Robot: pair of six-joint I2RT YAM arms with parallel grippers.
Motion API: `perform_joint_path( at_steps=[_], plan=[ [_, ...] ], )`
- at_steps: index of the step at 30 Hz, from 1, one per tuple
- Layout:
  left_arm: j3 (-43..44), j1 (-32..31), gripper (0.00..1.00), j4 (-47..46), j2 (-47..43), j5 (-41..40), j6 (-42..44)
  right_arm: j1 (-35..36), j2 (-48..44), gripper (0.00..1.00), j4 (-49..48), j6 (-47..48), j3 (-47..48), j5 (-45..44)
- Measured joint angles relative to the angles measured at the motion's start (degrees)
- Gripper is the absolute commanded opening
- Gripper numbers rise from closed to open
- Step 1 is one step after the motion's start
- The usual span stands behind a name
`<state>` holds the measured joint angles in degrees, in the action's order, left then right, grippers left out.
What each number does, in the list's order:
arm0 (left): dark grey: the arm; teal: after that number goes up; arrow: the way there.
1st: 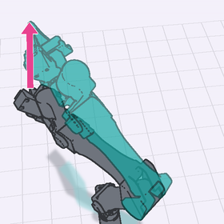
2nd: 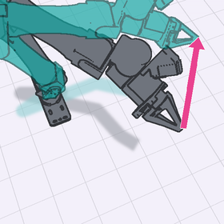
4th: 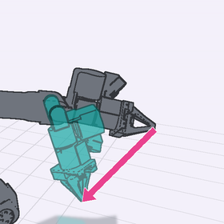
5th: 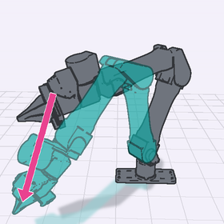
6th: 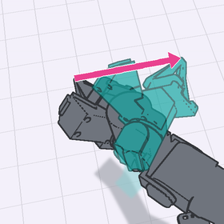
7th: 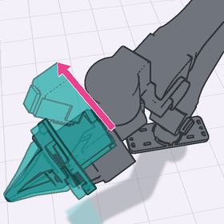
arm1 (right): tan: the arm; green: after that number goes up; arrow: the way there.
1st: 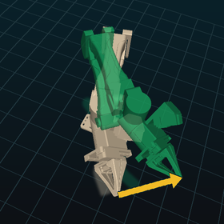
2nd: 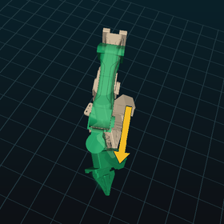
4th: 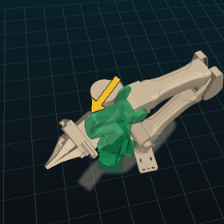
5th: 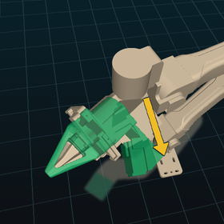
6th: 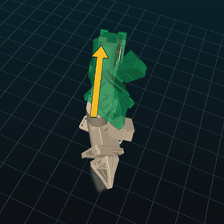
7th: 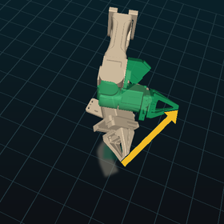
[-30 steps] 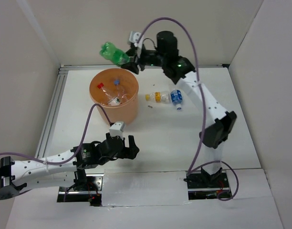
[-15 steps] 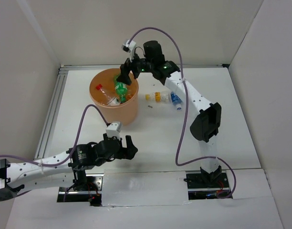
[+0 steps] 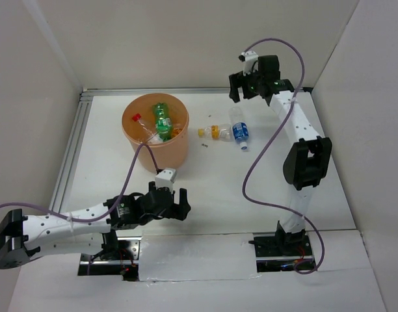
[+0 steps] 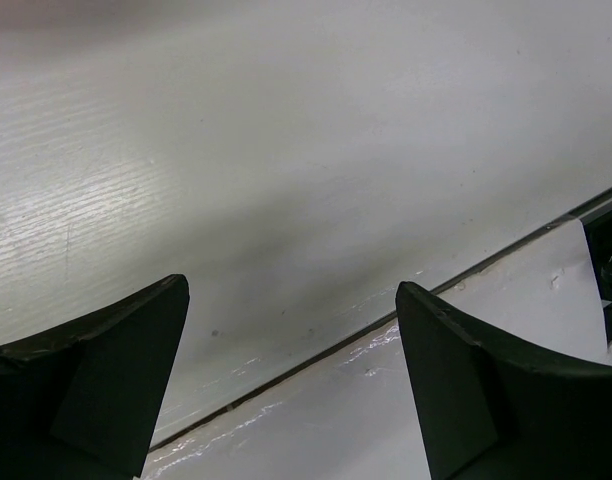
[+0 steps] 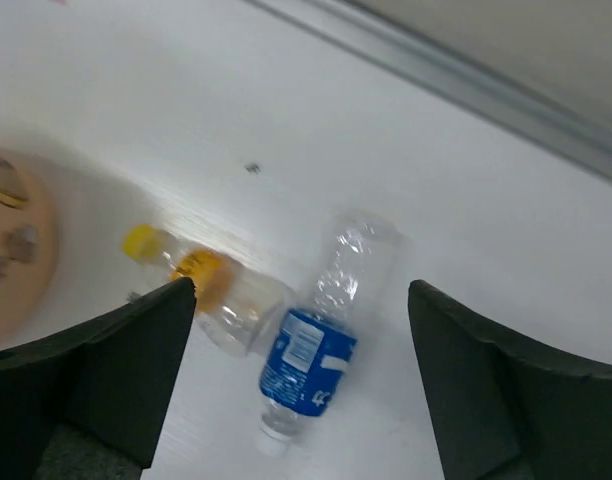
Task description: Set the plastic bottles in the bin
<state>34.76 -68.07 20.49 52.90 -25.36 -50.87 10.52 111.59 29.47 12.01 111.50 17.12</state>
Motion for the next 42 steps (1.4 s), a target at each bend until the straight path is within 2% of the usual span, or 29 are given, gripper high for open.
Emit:
perform_joint_path(
  at_steps=[3, 9, 14, 18, 19, 22, 23, 26, 30, 33, 38, 42],
  plan=[
    [0.0, 0.0, 0.97, -1.3, 1.3, 0.8, 1.1, -1.1, 4.8, 0.99, 2.8, 1.2, -1.4, -3.5],
    [0.5, 0.0, 0.97, -1.8, 2.8, 1.5, 1.6, 0.0, 12.4, 0.99, 4.5, 1.9, -1.4, -5.6],
    [1.0, 0.0, 0.97, -2.0, 3.6, 1.8, 1.4, 0.3, 18.8, 0.95, 4.6, 1.8, -1.1, -9.3],
    [1.5, 0.0, 0.97, -2.1, 5.2, 1.9, 1.4, -0.2, 23.1, 0.77, 4.9, 1.8, -0.8, -10.8],
    [1.6, 0.0, 0.97, -2.1, 5.7, 2.0, 1.4, -0.5, 23.1, 0.64, 4.7, 1.7, -0.3, -10.7],
    [1.9, 0.0, 0.97, -2.1, 6.8, 2.1, 1.4, -1.7, 22.9, 0.39, 5.0, 1.7, 0.2, -7.9],
    [2.0, 0.0, 0.97, -2.1, 7.0, 2.1, 1.4, -2.1, 22.8, 0.24, 5.3, 2.1, 0.4, -6.7],
    [2.0, 0.0, 0.97, -2.2, 7.6, 2.1, 1.4, -3.5, 22.3, 0.15, 8.1, 3.6, 1.0, -2.0],
    [2.0, 0.0, 0.97, -3.0, 8.2, 2.1, 1.3, -4.9, 18.7, 0.15, 12.3, 6.7, 3.8, 7.7],
    [1.9, -0.1, 0.97, -4.1, 8.6, 2.1, 1.2, -4.5, 12.8, 0.18, 9.8, 6.9, 8.0, 17.0],
    [1.1, -0.5, 0.97, -5.3, 9.9, 2.3, 1.2, 1.7, 2.7, 0.2, -5.1, 3.1, 14.7, 28.0],
    [-0.5, -0.5, 0.97, -5.5, 9.9, 2.3, 1.0, 12.8, 3.6, 0.22, -15.7, -0.3, 25.5, 31.8]
  ],
)
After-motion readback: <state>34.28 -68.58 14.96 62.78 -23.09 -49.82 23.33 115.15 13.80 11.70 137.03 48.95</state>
